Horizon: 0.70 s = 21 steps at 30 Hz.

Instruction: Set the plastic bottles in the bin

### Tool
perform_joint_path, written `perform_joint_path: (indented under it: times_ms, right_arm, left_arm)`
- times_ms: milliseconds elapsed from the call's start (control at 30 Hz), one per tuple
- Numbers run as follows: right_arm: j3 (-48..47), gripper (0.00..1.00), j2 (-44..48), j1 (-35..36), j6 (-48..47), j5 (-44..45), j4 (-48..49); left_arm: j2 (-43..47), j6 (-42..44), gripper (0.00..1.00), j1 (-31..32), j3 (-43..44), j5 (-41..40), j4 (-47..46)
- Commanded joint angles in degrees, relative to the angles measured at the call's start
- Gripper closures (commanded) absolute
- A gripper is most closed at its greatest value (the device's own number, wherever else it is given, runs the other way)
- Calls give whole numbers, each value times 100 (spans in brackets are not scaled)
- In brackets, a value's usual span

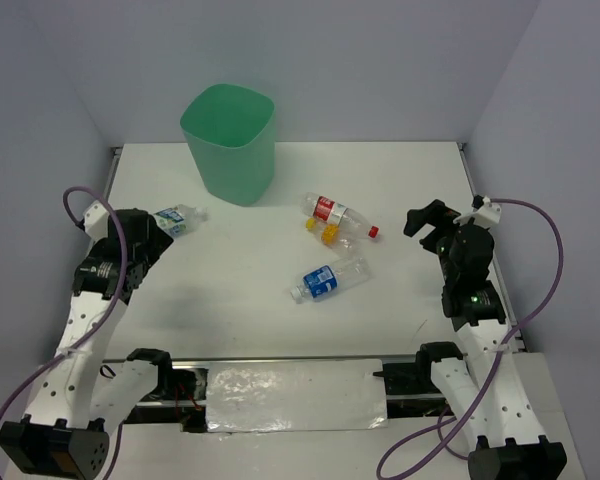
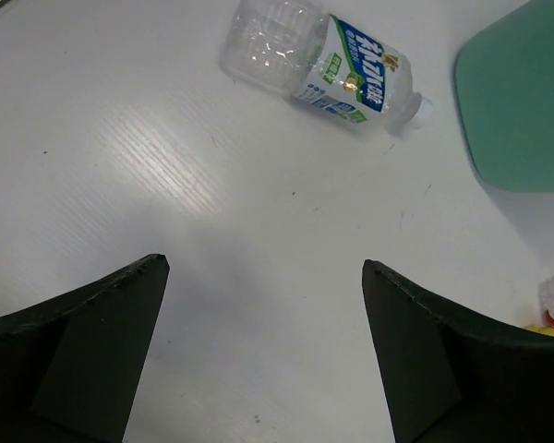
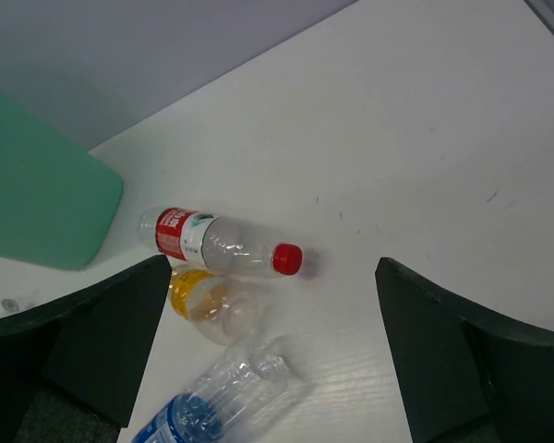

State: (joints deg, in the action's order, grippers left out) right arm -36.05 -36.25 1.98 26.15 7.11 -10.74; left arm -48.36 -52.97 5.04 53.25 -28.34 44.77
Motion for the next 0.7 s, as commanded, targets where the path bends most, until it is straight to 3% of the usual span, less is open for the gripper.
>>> perform_joint_path:
  times_ms: [0, 267, 367, 533, 667]
  right_arm:
    - [-95, 0, -40, -13, -22, 27, 160]
    - [125, 0, 65, -13, -372, -175, 345]
    - [64, 0, 4, -13, -129, 193, 135]
    - [2, 0, -22, -22, -407, 143, 90]
    - [-217, 0, -285, -31, -488, 115, -199]
  left_arm:
    - [-191, -292, 1, 24, 291, -172, 171]
    - [-1182, -547, 1, -213, 545, 310, -136]
    - [-1701, -758, 1, -363, 747, 478, -258]
    - [-2527, -1784, 1, -749, 959, 461, -452]
    - [-3107, -2286, 1, -1197, 1159, 899, -918]
